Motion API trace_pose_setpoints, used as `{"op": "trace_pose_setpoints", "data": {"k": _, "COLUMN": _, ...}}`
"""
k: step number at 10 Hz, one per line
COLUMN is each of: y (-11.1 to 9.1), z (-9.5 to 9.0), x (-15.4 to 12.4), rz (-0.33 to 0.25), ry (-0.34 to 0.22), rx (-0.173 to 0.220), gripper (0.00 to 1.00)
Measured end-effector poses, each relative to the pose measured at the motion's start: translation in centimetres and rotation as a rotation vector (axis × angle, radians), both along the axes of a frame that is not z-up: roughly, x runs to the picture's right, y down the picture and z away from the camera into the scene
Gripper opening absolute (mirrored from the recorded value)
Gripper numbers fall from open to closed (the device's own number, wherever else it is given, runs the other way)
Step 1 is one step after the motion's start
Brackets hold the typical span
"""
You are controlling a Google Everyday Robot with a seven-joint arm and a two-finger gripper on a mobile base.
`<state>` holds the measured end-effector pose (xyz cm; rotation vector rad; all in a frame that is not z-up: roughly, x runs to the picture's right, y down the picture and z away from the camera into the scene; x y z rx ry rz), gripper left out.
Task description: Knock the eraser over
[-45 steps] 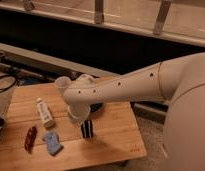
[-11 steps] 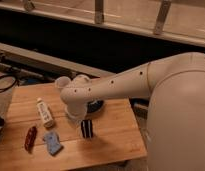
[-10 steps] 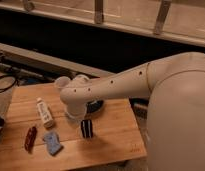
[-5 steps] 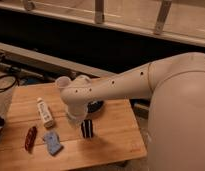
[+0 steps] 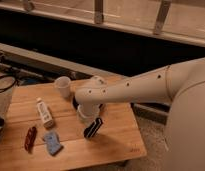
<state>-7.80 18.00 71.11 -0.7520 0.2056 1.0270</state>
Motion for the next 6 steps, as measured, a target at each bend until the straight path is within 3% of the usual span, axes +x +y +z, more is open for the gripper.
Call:
{"op": "trace_pose_setpoints", "data": {"k": 1, "y": 0.1, "z": -0.1, "x": -0.3, "rz": -0.006, "ry": -0.006, "rx": 0.001, "gripper": 0.00}}
{"op": "trace_pose_setpoints", "data": {"k": 4, "y": -0.6, "z": 0.0, "x": -2.0, "rz": -0.076, "ry": -0.079, "rx": 0.024, "gripper": 0.00}}
{"op": "trace_pose_setpoints", "data": {"k": 6, "y": -0.5, "z": -0.1, "x": -1.4, "rz": -0.052, "ry": -0.054, "rx": 0.016, "gripper": 0.00}}
